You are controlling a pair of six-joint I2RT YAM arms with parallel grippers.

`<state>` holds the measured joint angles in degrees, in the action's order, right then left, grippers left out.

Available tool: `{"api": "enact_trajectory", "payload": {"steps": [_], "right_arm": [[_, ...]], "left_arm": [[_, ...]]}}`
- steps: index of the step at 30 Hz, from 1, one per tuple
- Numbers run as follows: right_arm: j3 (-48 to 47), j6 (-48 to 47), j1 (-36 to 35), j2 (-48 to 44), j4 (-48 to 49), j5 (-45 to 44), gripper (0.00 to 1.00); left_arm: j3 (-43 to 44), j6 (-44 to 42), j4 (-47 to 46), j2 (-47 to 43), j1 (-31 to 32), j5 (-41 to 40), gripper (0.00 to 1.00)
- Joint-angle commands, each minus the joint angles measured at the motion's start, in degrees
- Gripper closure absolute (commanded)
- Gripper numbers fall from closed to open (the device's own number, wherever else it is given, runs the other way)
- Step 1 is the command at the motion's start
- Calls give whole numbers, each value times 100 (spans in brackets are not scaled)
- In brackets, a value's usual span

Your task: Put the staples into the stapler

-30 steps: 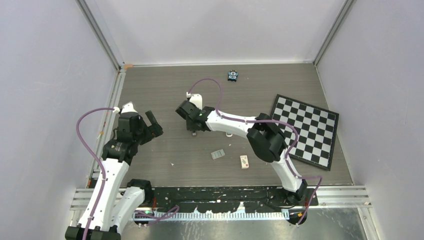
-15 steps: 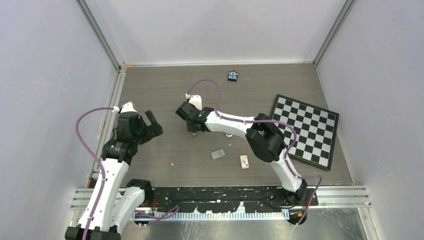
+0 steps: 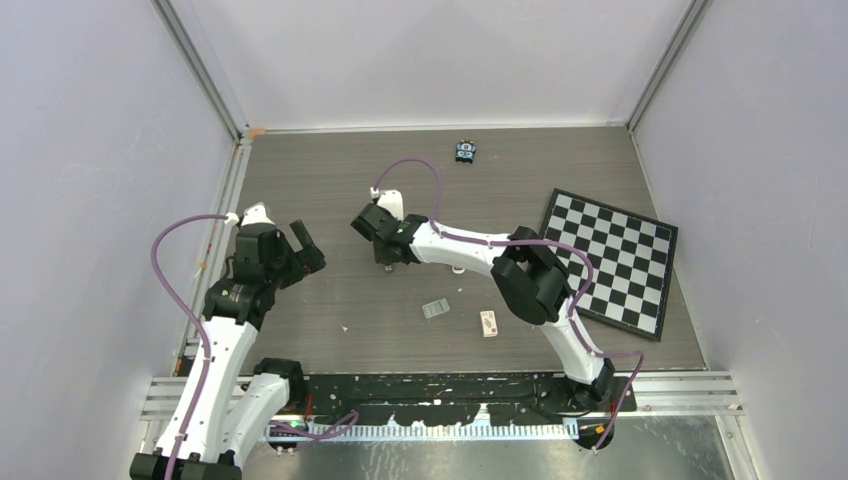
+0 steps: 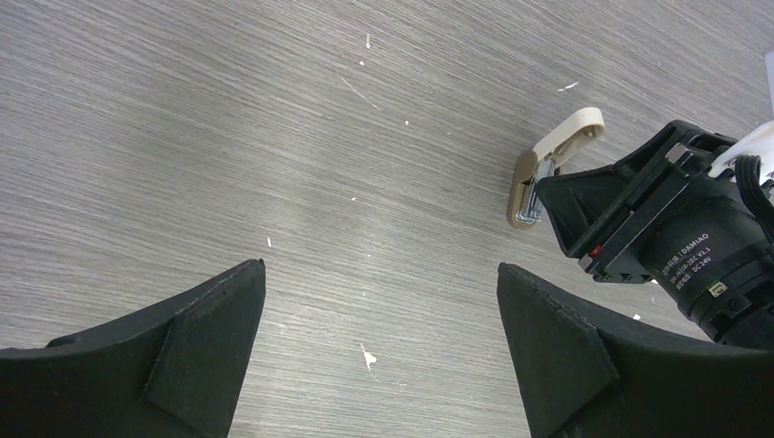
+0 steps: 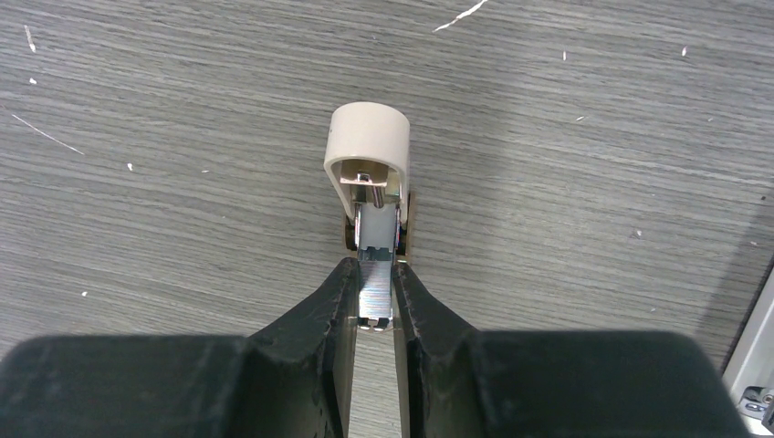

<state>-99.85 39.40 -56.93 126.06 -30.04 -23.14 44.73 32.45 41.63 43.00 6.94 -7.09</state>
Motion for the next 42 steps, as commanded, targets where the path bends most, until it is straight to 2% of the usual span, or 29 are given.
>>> {"api": "enact_trajectory", "payload": {"steps": [1, 42], "right_arm": [[-192, 19, -38, -64, 68, -153, 76], [-201, 146, -36, 66, 104, -58, 76]], "left_arm": [[212, -95, -8, -11, -44, -93, 0], [238, -98, 17, -20, -44, -124, 0]]}}
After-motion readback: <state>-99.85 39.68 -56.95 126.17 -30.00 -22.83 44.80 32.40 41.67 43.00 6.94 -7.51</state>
